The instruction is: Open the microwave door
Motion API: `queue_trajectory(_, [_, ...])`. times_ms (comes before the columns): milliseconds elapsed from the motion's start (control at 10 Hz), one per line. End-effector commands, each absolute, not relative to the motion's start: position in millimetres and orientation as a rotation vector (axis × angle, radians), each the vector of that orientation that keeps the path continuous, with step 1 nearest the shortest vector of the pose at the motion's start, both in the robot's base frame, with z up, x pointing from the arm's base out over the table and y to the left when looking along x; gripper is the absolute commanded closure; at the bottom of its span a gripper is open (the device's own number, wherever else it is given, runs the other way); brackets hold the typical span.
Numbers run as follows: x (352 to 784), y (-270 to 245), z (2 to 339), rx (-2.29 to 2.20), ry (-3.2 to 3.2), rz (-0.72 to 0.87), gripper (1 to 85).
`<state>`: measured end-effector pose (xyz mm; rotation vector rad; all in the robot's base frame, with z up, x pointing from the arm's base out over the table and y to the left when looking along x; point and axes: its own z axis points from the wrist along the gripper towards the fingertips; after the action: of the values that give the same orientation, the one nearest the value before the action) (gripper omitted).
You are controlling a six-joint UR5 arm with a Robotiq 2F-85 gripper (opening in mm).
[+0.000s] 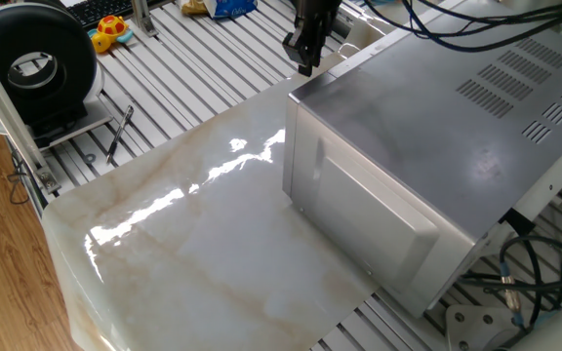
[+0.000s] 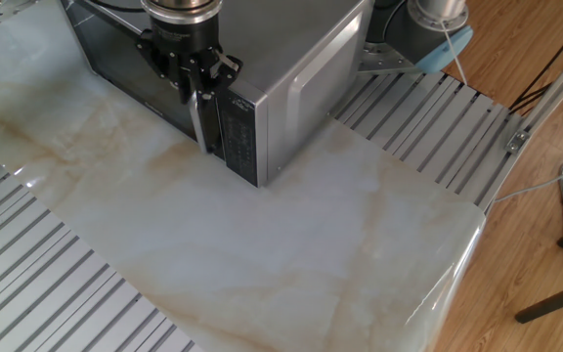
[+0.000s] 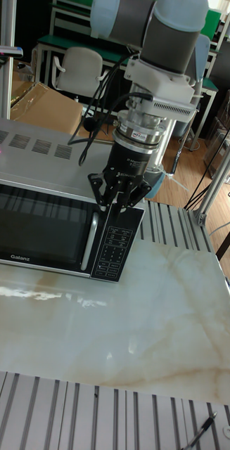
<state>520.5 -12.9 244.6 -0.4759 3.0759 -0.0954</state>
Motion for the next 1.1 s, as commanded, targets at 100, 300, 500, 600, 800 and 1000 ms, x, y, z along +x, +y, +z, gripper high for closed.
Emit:
queue_trajectory(100, [510,-9,250,-0.390,3.135,-0.095,58.3])
queue_trajectory(300, [512,1,250,-0.385,3.139,-0.075,58.3])
queue_trajectory(500, [518,5,250,-0.398,3.121,-0.073,58.3])
queue_trajectory(600, [520,7,251,-0.408,3.117,-0.076,58.3])
queue_trajectory(800, [521,7,252,-0.427,3.111,-0.089,58.3])
queue_trajectory(1000, [521,2,253,-0.446,3.110,-0.118,59.7])
